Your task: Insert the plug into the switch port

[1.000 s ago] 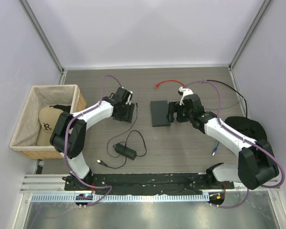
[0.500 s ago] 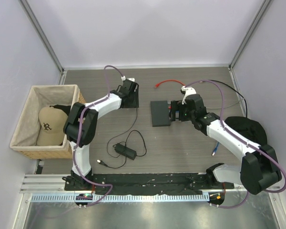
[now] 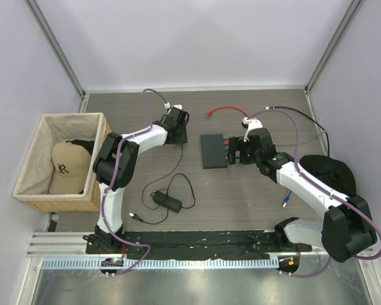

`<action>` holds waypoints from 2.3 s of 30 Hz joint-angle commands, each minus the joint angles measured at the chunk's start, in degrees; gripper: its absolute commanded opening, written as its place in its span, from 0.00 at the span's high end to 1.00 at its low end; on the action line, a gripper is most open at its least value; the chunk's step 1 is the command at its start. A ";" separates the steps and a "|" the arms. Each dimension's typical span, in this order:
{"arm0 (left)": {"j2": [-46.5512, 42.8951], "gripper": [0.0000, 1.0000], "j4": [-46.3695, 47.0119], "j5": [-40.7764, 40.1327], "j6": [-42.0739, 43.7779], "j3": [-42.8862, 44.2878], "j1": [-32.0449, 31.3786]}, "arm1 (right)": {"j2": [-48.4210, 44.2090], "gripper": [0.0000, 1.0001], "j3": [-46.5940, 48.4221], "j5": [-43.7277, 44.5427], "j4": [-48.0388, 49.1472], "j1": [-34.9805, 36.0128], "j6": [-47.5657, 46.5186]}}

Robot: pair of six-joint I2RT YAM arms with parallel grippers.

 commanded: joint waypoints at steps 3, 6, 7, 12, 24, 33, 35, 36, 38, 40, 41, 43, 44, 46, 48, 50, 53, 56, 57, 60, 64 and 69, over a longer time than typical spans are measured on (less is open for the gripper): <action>1.23 0.62 2.74 -2.10 -1.08 1.39 -0.92 | -1.80 0.07 0.24 1.37 0.80 -0.06 -0.94; 2.55 0.64 2.39 -2.72 -0.82 2.01 -1.27 | -1.53 0.07 0.42 1.11 0.71 -0.06 -0.94; 2.73 0.65 1.87 -3.42 -0.81 2.01 -1.44 | -1.71 0.07 0.42 1.11 0.71 -0.06 -0.94; 4.92 0.73 0.11 -6.24 -0.64 2.62 -2.24 | -1.71 0.07 0.07 1.11 0.80 -0.14 -1.11; 3.35 1.00 -5.43 -5.80 2.43 0.88 -3.20 | 2.41 0.07 -0.03 -3.11 6.07 -0.06 0.12; -12.73 1.00 -9.46 -0.71 11.67 -3.70 -0.48 | 15.59 0.07 8.22 -5.40 11.96 2.30 -1.17; -16.32 1.00 -10.79 0.70 11.67 -5.19 1.10 | 17.53 0.06 10.07 1.35 11.62 5.20 -5.49; -17.48 1.00 -11.92 1.31 11.93 -5.81 1.54 | 18.41 0.05 11.82 3.46 11.44 8.26 -8.99; -19.50 1.00 -12.46 3.86 12.72 -7.91 2.42 | 21.31 0.05 14.29 8.74 9.95 10.65 -11.38; -21.88 1.00 -13.34 6.14 14.21 -9.32 2.77 | 23.85 0.04 15.53 12.08 9.42 14.35 -13.76; -22.58 1.00 -13.51 6.94 14.74 -10.72 2.77 | 24.65 0.04 16.23 14.36 9.24 15.49 -14.20; -23.90 1.00 -13.52 8.52 16.41 -12.14 2.77 | 26.32 0.04 16.67 16.22 8.72 17.77 -14.38; -24.16 1.00 -13.26 9.66 16.76 -13.53 2.77 | 26.85 0.04 16.68 17.27 8.54 18.39 -14.47; -24.78 1.00 -12.46 12.03 18.25 -15.12 2.77 | 27.56 0.04 16.33 17.89 7.75 19.80 -14.47; -24.78 1.00 -11.94 15.20 19.22 -15.57 2.77 | 27.91 0.04 15.10 18.59 7.48 20.51 -14.38; -24.34 1.00 -11.85 17.57 20.80 -15.66 2.77 | 27.65 0.04 13.70 19.74 6.78 20.86 -13.95; -23.47 1.00 -11.93 22.49 22.99 -15.13 2.51 | 26.42 0.03 10.89 21.58 6.25 20.86 -13.77; -21.54 1.00 -12.72 26.45 24.93 -13.90 1.55 | 24.14 0.04 8.51 21.94 5.72 20.86 -13.33; -20.83 1.00 -12.99 27.85 25.37 -13.47 0.85 | 23.18 0.04 8.07 22.02 5.29 20.77 -13.07; -18.11 1.00 -14.30 29.62 27.48 -11.44 -0.91 | 21.76 0.04 6.31 21.50 4.67 20.60 -12.54; -15.38 1.00 -14.49 30.94 29.68 -8.99 -3.29 | 18.52 0.04 4.47 20.01 3.79 19.90 -12.19; -11.52 1.00 -14.05 31.64 30.30 -7.31 -4.87 | 15.35 0.04 1.91 16.32 3.70 16.74 -8.85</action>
